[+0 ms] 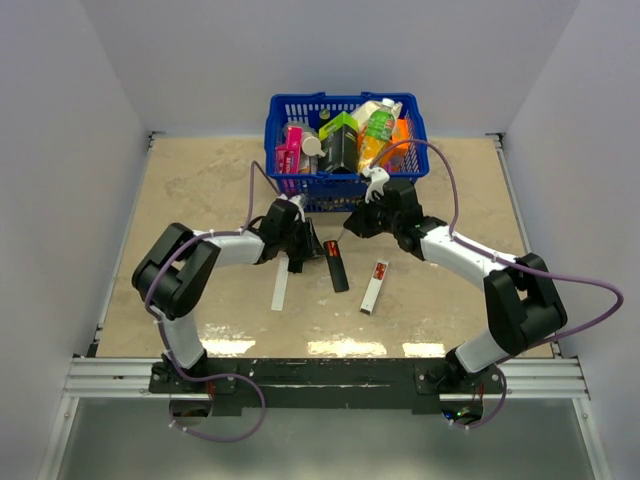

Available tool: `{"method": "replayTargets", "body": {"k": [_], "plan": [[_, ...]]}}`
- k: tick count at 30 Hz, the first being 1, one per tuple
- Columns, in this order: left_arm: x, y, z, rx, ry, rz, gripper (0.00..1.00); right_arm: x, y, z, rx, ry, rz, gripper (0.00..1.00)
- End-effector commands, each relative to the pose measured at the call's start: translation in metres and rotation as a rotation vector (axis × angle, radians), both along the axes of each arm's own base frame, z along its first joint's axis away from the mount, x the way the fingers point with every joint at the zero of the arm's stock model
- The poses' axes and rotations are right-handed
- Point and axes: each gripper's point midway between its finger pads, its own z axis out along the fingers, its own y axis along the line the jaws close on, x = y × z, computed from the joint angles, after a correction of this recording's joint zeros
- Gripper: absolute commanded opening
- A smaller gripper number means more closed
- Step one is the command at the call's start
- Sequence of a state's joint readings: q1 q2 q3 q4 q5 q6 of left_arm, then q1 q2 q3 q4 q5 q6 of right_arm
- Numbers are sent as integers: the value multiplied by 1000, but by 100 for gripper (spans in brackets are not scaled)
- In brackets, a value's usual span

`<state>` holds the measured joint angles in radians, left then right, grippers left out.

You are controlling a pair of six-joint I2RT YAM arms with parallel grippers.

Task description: Unload the batteries from the remote control

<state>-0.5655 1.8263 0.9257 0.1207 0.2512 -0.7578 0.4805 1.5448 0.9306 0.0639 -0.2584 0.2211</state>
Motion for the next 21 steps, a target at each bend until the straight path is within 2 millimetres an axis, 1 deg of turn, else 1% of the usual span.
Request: {"method": "replayTargets", "body": {"k": [1, 8, 14, 17, 21], "plan": [[-1, -2, -9, 3, 7, 1, 33, -51, -19, -72, -122, 266, 25, 0], [-1, -3, -19, 18, 32, 3, 30, -51, -21, -69, -106, 266, 16, 0], [-3, 2, -29, 69, 59, 19, 25, -50, -22, -69, -86, 277, 15, 0], [-3, 5, -34, 101, 69, 26, 23, -48, -25, -69, -76, 282, 3, 0], [-4, 10, -42, 149, 89, 36, 19, -46, -36, -74, -54, 304, -20, 0]]}}
